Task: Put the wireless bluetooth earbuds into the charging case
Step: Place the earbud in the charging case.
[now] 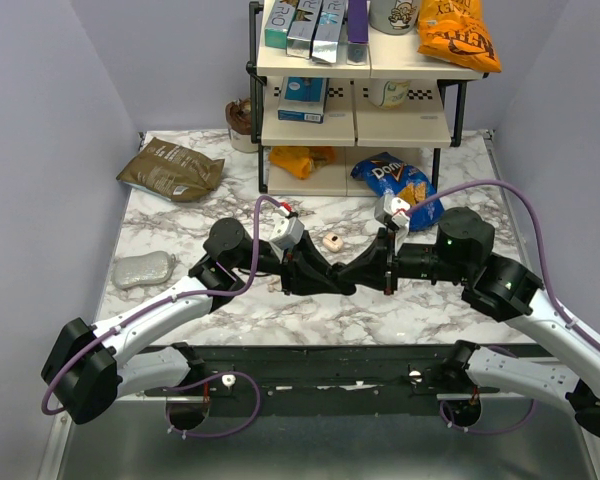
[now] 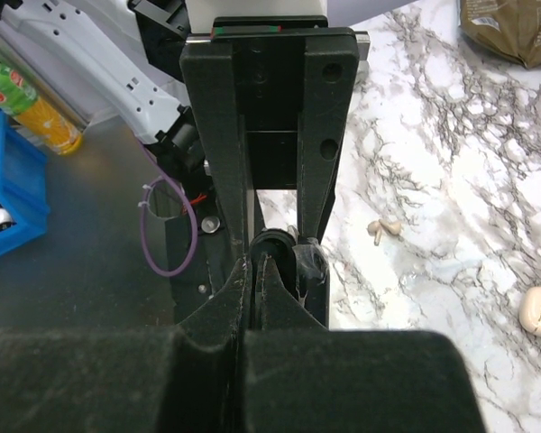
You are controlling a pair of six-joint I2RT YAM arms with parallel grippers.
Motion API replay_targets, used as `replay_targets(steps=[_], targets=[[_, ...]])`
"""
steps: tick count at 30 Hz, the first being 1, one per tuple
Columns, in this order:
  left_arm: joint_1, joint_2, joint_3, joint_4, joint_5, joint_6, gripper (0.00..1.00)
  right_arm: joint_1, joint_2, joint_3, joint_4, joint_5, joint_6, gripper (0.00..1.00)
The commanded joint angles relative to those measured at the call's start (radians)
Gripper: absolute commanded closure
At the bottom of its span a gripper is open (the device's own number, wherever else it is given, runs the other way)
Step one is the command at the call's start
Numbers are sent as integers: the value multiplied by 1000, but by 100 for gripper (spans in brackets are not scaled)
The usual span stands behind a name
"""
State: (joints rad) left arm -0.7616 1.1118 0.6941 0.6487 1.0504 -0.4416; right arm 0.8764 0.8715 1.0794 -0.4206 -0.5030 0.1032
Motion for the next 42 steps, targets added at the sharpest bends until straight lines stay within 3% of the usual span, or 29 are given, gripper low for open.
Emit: replay_targets(steps=[1, 16, 20, 21, 24, 31, 36, 42], targets=[[-4, -20, 21, 14, -21, 24, 100, 10, 1, -19, -3, 46, -13, 99], [-4, -15, 28, 9, -52, 29, 100, 27, 14, -21, -21, 90, -22, 99], [-4, -17, 27, 8, -53, 30, 100, 27, 8, -10, -21, 112, -11, 79], [-4, -17, 25, 6, -53, 30, 100, 29, 3, -7, -21, 125, -8, 70], [-4, -21, 22, 5, -55, 32, 100, 27, -5, -1, -21, 152, -3, 61], [-4, -40, 22, -41, -62, 66, 100, 29, -23, 46, -29, 173, 7, 50], [-4, -53, 5, -60, -76, 80, 100, 27, -100, 88, -29, 327, 18, 50], [-4, -73, -19, -31, -82, 84, 100, 27, -69, 77, -90, 555, 49, 63]])
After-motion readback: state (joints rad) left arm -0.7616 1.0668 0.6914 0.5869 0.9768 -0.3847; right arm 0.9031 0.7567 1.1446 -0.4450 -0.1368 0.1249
